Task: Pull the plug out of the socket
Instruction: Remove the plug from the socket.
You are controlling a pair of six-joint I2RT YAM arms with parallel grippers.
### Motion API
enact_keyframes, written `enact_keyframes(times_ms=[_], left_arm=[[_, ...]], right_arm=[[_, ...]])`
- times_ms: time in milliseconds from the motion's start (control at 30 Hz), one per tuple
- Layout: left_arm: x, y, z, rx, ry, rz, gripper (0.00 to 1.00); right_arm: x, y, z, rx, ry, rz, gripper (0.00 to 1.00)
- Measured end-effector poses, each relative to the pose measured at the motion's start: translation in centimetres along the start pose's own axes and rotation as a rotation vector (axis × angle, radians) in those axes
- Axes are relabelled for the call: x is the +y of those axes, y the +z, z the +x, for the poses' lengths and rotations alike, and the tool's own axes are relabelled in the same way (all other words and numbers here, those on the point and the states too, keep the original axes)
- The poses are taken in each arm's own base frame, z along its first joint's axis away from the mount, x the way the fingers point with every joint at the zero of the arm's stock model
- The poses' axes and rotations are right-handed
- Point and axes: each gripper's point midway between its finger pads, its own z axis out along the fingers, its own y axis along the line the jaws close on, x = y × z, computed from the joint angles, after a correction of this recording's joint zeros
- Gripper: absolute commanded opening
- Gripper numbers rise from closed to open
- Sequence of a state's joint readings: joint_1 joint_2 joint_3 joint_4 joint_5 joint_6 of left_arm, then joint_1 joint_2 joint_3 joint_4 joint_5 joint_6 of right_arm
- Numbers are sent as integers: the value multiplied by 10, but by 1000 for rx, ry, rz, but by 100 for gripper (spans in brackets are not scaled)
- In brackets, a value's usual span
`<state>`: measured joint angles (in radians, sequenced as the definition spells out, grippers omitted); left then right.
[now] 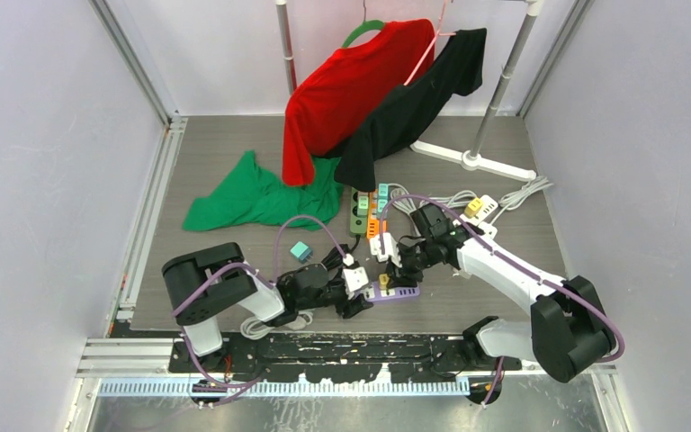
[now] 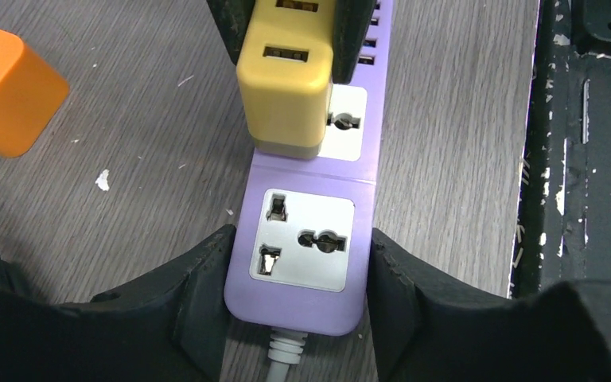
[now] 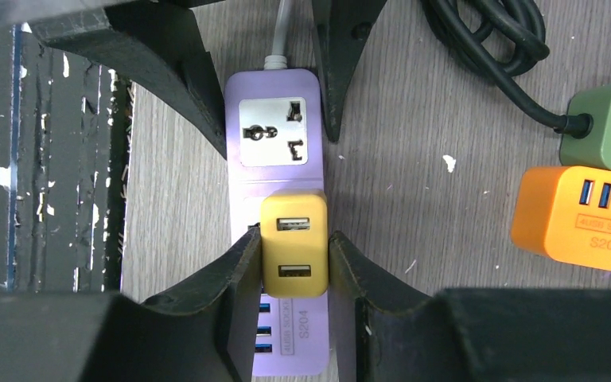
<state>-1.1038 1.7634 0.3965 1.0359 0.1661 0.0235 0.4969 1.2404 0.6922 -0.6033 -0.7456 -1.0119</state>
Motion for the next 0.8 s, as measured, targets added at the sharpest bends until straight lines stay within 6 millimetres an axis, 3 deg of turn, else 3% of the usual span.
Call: enact_keyframes(times_ms=[100, 233, 267, 500, 800], left_arm=[[-1, 1, 0, 0, 0, 9, 40], [-1, 2, -1, -4, -8, 16, 3], [-2, 2, -1, -4, -10, 18, 0], [5, 2, -3, -12, -25, 14, 0], [3, 6, -2, -12, -40, 61, 0]], right_arm=[[0, 1, -1, 4, -4, 1, 19], [-2, 1, -2, 8, 3, 10, 11], [-3, 1, -2, 10, 10, 13, 9], [-9, -7, 5, 16, 56, 44, 3], [-1, -8, 5, 16, -54, 0, 1]])
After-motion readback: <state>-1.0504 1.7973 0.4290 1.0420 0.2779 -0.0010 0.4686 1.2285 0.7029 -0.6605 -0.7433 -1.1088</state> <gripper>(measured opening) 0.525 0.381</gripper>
